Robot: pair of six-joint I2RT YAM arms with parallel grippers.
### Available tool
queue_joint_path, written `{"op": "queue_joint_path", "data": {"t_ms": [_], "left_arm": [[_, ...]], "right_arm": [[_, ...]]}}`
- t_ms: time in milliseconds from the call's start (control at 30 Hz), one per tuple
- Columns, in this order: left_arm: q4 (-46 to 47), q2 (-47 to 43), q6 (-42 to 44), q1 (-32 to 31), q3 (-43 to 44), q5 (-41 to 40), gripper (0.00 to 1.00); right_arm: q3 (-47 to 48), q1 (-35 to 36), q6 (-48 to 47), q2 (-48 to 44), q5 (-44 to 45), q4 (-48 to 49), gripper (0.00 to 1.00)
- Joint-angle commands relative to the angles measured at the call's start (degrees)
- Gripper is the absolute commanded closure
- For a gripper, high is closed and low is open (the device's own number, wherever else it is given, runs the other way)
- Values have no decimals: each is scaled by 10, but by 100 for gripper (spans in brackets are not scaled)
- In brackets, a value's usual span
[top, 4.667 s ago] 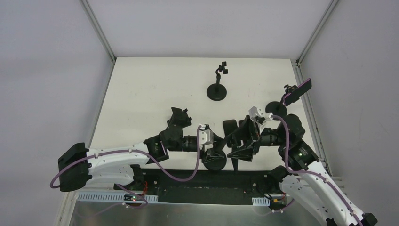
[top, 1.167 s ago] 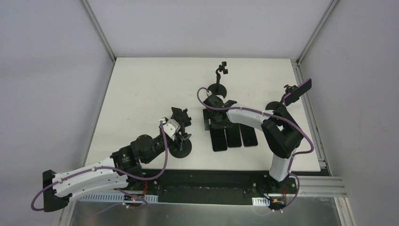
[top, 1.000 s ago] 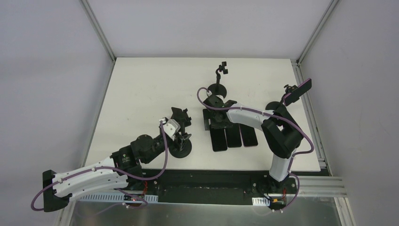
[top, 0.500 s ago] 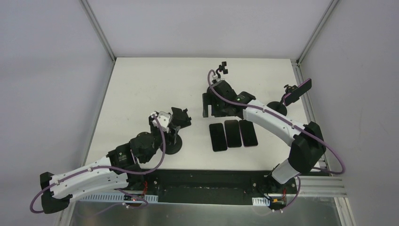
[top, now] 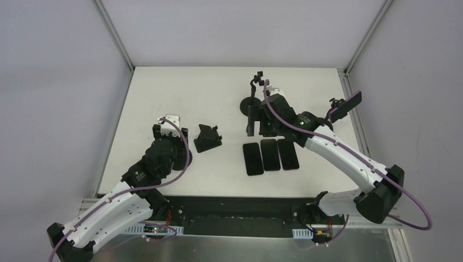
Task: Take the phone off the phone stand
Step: Place the phone stand at the center of the board.
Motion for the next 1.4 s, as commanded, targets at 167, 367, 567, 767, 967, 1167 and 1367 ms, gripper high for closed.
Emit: {"op": "queue_joint_path", "data": {"t_ms": [167, 367, 567, 767, 967, 1167, 1367], "left_arm": [[37, 101, 27, 140, 48, 107, 91], [77, 155, 33, 189, 73, 134, 90], [89, 194, 25, 220, 91, 159, 68], [88, 184, 20, 220, 87, 174, 36], [78, 148, 19, 220, 68, 172, 10], [-26, 125, -43, 220, 99, 109, 4], [-80, 65, -86, 220, 91, 87, 1]], "right_arm": [[46, -9, -8, -137, 156, -89, 0], [66, -35, -27, -189, 166, -126, 0], [44, -60, -13, -219, 152, -132, 0], [34, -69, -9, -222, 138, -132, 0], [32, -72, -6, -217, 130, -130, 0], [25, -78, -2, -209, 93, -134, 0], [31, -83, 60, -188, 60, -146, 0]]}}
